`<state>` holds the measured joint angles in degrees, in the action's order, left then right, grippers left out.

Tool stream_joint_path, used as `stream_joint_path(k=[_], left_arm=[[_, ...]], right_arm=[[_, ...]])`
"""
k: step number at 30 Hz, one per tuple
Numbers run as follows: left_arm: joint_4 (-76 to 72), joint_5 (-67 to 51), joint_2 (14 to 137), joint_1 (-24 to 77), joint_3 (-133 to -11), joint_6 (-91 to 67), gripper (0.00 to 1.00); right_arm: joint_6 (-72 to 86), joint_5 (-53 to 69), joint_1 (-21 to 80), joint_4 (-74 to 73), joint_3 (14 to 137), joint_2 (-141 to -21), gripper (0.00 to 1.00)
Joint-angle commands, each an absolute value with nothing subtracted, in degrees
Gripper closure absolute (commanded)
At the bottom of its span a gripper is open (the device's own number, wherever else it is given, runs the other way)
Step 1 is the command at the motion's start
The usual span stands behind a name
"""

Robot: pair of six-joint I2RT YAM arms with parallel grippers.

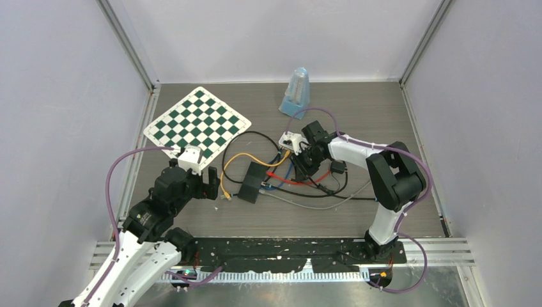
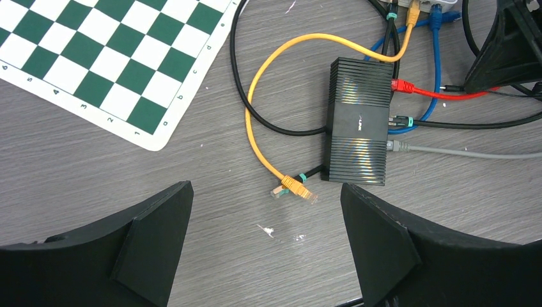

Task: Insert the plug into the switch port
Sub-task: Place the plug at the center of the board, then pick up the plug from the center of the board.

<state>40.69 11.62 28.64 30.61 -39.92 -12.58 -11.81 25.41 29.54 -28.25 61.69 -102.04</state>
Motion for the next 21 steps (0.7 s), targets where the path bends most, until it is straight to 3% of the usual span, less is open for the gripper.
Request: stream_joint_path(k=[1,10,17,21], left_arm=[[38.9,12.6,28.5,30.3,-39.8,-11.6,0.11],[38.6,12.4,28.7,30.3,-39.5,-11.4,0.11],[38.8,12.2,29.3,30.3,-39.7,-11.4,0.11],[38.8,12.3,29.2,30.3,-39.7,-11.4,0.11]], right_arm=[[-12.2,24.5,30.0,-28.8,62.2,-102.9,0.73],[-12.8,22.4,31.7,-30.6,63.3,-104.1,0.76],[-10.4,8.9,36.9,-30.9,62.3,-102.4,0.76],[-8.1,7.7,38.6,-30.7,62.0,-100.9,0.74]])
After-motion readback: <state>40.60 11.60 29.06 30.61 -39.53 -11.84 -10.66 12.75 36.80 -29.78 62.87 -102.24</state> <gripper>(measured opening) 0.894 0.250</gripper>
